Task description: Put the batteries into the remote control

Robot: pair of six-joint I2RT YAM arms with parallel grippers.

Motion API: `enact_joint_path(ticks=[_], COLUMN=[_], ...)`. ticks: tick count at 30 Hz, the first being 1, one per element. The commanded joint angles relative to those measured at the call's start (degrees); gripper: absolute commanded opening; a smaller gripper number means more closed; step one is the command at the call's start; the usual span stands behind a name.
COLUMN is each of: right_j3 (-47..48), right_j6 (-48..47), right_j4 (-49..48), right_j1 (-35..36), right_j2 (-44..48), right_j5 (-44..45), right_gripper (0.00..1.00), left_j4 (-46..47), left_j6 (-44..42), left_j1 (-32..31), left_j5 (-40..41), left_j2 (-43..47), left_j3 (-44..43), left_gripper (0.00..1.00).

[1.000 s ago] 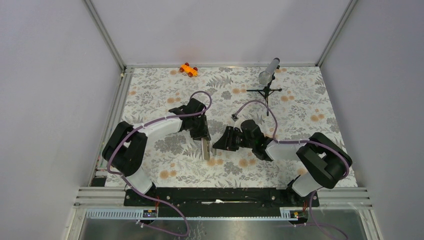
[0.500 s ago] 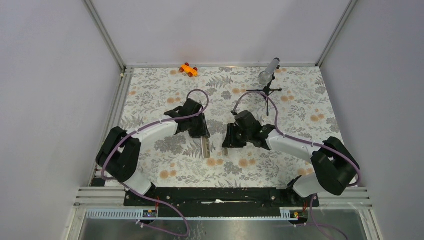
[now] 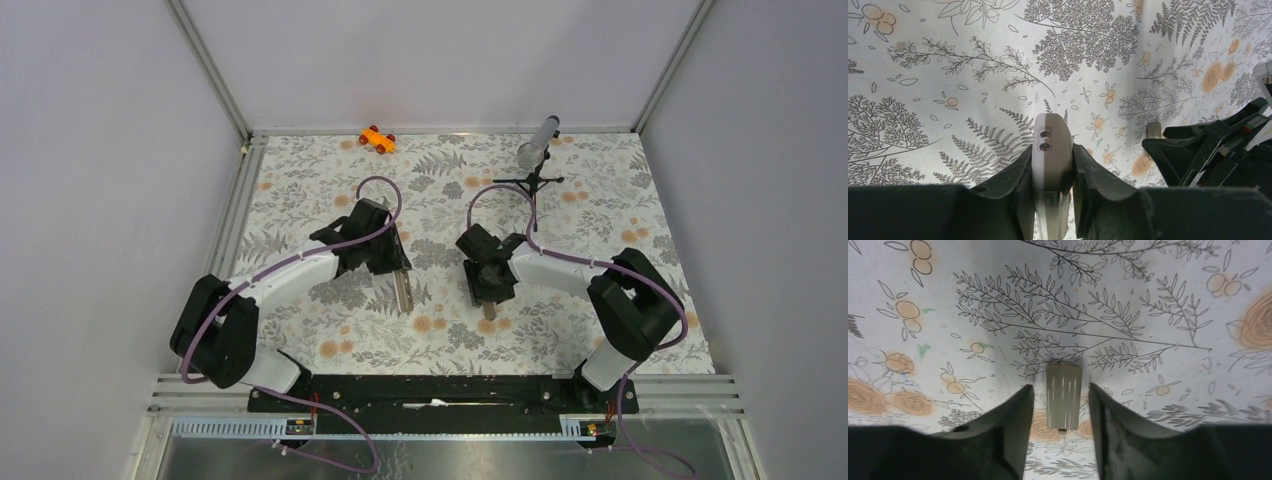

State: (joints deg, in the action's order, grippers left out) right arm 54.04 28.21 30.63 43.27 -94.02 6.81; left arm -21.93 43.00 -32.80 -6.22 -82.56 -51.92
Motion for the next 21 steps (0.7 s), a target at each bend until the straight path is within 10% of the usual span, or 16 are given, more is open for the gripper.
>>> enact_joint_path(ticks=[1, 6, 21], right_j3=[3.01, 0.28, -2.93], right_j6=[-0.43, 1.21, 0.61], right_j4=[3.41, 2.31, 3.88], right_j1=[1.04, 1.06, 1.2], right_j2=[0.21, 2.75, 2.38], right_j5=[3.58, 0.3, -2.27], right_gripper=[0.63, 0.74, 0.45], left_j4=[3.67, 5.78, 8.94], left_j6=[0.09, -0.09, -1.52], left_j1=[0.74, 1.64, 4.11], left_j5=[1.22, 0.38, -3.09], left_j2=[3.97, 6.42, 8.54], left_j3=[1.62, 3.57, 6.1], left_gripper=[0.0, 0.0, 0.0])
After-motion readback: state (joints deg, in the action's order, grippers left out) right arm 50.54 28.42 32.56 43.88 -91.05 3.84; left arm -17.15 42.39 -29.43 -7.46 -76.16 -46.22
